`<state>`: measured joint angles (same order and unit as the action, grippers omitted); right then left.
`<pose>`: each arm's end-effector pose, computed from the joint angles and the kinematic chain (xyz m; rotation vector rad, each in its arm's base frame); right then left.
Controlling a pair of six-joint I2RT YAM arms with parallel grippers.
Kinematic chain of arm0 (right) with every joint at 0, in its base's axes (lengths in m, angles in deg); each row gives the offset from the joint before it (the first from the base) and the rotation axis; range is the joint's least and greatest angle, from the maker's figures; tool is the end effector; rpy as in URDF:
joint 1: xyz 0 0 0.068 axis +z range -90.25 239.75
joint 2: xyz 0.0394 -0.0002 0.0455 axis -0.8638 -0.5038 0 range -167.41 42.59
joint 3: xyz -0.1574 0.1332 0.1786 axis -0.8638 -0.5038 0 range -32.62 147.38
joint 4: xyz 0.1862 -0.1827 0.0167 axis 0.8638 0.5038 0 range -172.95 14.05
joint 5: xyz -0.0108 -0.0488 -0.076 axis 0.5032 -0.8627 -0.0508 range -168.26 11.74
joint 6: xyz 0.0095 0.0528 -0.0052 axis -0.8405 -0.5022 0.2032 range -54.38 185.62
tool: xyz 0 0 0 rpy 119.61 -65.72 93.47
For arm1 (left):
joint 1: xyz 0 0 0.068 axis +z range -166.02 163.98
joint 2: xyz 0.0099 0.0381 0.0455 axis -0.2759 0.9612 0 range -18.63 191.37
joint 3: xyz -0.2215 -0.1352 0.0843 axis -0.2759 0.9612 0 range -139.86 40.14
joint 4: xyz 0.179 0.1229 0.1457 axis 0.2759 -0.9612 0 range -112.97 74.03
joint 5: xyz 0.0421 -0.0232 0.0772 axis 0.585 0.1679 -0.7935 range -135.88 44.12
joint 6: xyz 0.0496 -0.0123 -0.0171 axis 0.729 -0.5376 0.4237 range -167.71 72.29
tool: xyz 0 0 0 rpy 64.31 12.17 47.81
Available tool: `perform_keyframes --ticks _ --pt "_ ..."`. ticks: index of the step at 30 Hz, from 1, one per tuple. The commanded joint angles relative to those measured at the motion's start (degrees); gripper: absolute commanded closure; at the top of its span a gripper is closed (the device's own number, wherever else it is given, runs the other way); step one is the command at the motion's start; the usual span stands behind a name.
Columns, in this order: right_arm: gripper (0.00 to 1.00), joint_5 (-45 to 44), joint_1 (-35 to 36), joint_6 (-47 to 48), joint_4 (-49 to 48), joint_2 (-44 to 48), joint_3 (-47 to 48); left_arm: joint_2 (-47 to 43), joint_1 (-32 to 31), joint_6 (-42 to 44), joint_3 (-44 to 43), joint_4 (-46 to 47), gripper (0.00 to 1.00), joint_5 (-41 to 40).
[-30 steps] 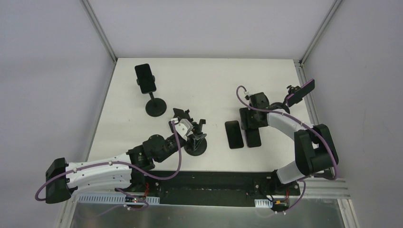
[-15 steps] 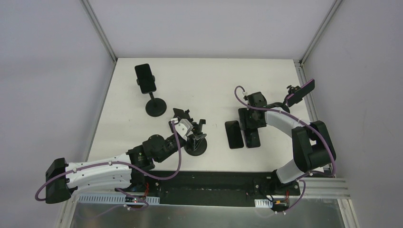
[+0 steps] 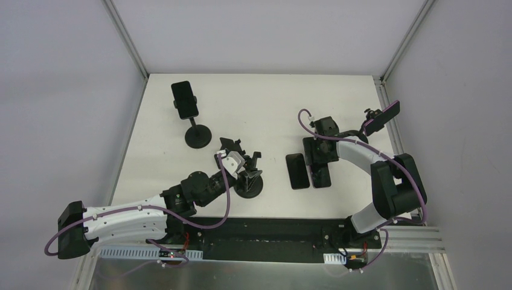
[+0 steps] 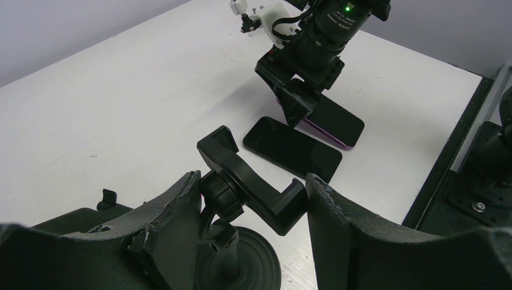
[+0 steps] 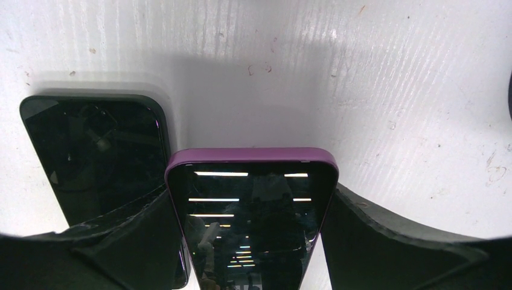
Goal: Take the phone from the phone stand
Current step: Place the phone at the center of the board.
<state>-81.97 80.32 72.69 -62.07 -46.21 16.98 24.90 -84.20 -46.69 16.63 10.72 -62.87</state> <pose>0.2788 0.1021 0.1742 -0.6031 2.5452 -0.0019 0.0789 -0.1694 0.2804 0.6367 1.3611 -0.7368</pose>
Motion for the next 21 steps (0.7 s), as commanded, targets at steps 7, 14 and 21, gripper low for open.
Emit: perform_keyframes --ticks 7,14,21 --pt "0.21 -0.6 0.3 -1.0 0.2 0.5 2.2 0.1 -0.1 -0.8 1.8 -3.5 0.99 2.6" --pt "0.16 -0.1 0.3 -0.9 0.6 0.6 2.3 0.8 0.0 -2.5 1.5 -3.5 0.99 4.3" --pt "0.16 -0.5 0.1 -2.6 0.0 5.1 1.7 1.1 0.0 -3.0 0.6 -3.6 1.0 3.1"
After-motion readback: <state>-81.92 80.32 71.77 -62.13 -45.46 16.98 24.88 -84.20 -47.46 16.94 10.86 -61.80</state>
